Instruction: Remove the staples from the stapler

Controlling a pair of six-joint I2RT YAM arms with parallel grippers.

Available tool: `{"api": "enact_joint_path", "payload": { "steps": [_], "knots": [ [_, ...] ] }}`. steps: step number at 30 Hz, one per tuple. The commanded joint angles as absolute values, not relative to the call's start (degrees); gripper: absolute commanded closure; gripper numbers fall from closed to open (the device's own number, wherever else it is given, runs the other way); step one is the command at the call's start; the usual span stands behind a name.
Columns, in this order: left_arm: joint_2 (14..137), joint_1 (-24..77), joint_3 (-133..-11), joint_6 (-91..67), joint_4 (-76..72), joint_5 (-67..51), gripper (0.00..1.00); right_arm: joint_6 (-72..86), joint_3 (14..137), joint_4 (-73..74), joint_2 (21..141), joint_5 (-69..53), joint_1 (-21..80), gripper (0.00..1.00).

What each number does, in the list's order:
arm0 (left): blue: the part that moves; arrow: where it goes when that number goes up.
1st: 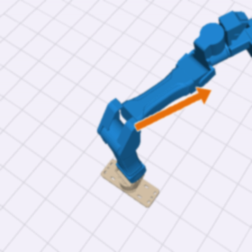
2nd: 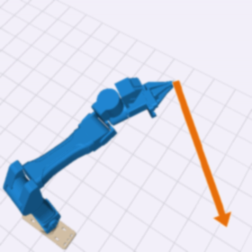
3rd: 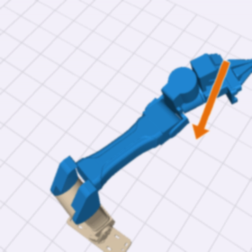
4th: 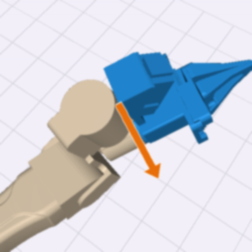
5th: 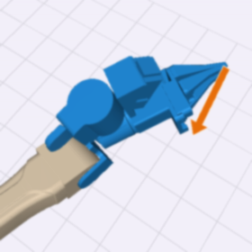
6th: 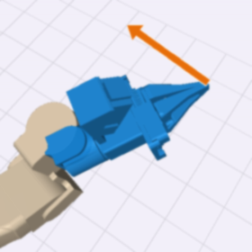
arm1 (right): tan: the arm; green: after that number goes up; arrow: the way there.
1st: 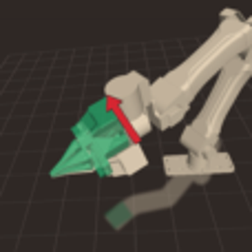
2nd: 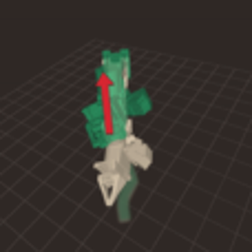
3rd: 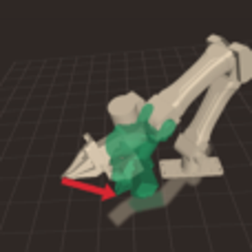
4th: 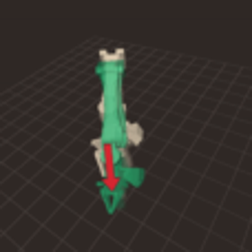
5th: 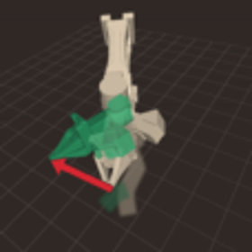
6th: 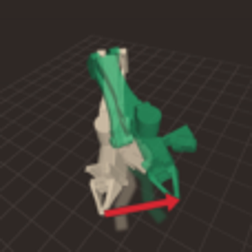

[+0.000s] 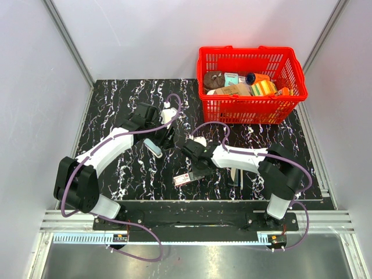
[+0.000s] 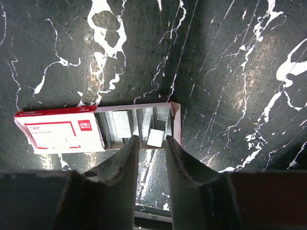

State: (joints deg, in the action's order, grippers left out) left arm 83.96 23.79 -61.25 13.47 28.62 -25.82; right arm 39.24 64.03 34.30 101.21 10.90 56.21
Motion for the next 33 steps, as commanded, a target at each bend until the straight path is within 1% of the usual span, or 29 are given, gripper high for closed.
{"api": "enact_joint_path", "payload": {
  "steps": [1,8,11,14,18,24,33],
  "knots": [
    [82.4,24.0,-61.1,13.5,27.0,-27.5,0.41,38.7,66.9,33.7,99.7,11.0,56.8,0.65],
    [82.0,24.2,-61.0,13.9,27.0,-27.5,0.41,38.4,69.3,37.0,95.7,11.9,56.8,0.67],
    [82.4,24.4,-61.0,15.2,27.3,-27.5,0.42,38.1,70.8,39.5,93.3,14.3,56.6,0.7],
    [82.5,25.3,-60.0,18.2,28.2,-26.9,0.43,38.1,69.4,39.7,91.3,14.5,54.4,0.74],
    [82.1,27.9,-57.0,22.8,28.6,-24.0,0.44,38.8,62.4,34.9,88.3,7.9,48.3,0.77],
    [80.8,33.7,-51.9,29.3,28.8,-20.2,0.44,40.1,52.3,23.4,87.4,-7.2,42.0,0.74],
    [79.6,41.0,-47.6,33.4,27.9,-15.0,0.43,42.4,45.4,10.6,89.8,-17.7,36.6,0.7]
  ]
}}
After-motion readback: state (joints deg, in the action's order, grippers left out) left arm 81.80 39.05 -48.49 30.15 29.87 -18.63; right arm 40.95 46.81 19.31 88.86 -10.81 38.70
